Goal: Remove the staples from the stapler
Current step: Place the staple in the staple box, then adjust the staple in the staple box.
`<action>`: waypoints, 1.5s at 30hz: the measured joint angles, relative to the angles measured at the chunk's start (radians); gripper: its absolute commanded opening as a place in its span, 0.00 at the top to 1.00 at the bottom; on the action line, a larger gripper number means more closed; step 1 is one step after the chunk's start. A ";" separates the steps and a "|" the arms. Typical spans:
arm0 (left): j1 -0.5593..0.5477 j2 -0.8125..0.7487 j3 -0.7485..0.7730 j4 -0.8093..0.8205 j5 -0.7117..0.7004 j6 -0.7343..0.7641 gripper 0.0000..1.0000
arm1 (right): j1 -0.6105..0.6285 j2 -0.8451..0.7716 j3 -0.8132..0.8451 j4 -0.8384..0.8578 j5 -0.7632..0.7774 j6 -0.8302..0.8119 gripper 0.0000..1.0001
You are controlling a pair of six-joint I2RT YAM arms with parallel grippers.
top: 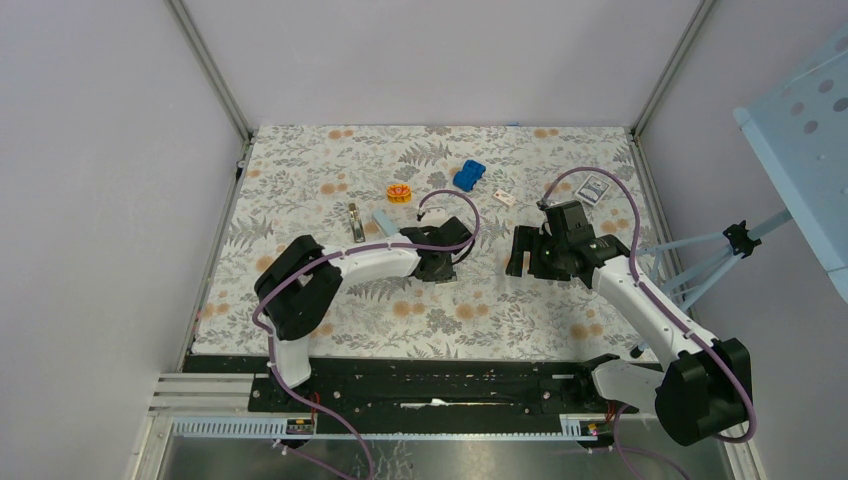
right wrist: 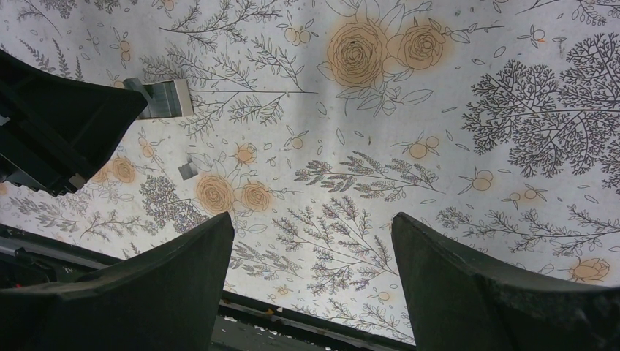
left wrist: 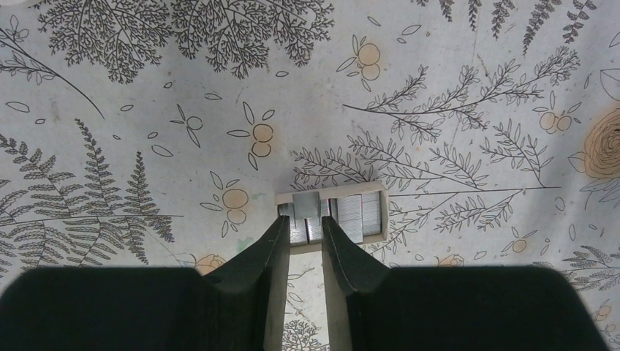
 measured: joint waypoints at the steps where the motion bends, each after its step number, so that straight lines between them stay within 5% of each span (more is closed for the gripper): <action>1: 0.000 0.000 0.000 0.001 0.000 0.000 0.72 | 0.000 0.000 0.000 0.000 0.000 0.000 0.14; 15: 0.000 -0.029 0.012 -0.006 0.000 0.013 0.63 | 0.000 0.001 0.008 0.002 -0.003 0.001 0.14; 26: 0.019 -0.307 -0.114 0.044 -0.045 0.062 0.57 | 0.002 0.058 0.043 0.065 -0.056 0.063 0.24; 35: 0.187 -0.525 -0.371 0.050 -0.056 0.077 0.53 | 0.064 0.171 0.121 0.107 -0.055 0.104 0.26; 45: 0.366 -0.687 -0.483 0.051 -0.040 0.135 0.52 | 0.216 0.416 0.329 0.147 -0.018 0.121 0.35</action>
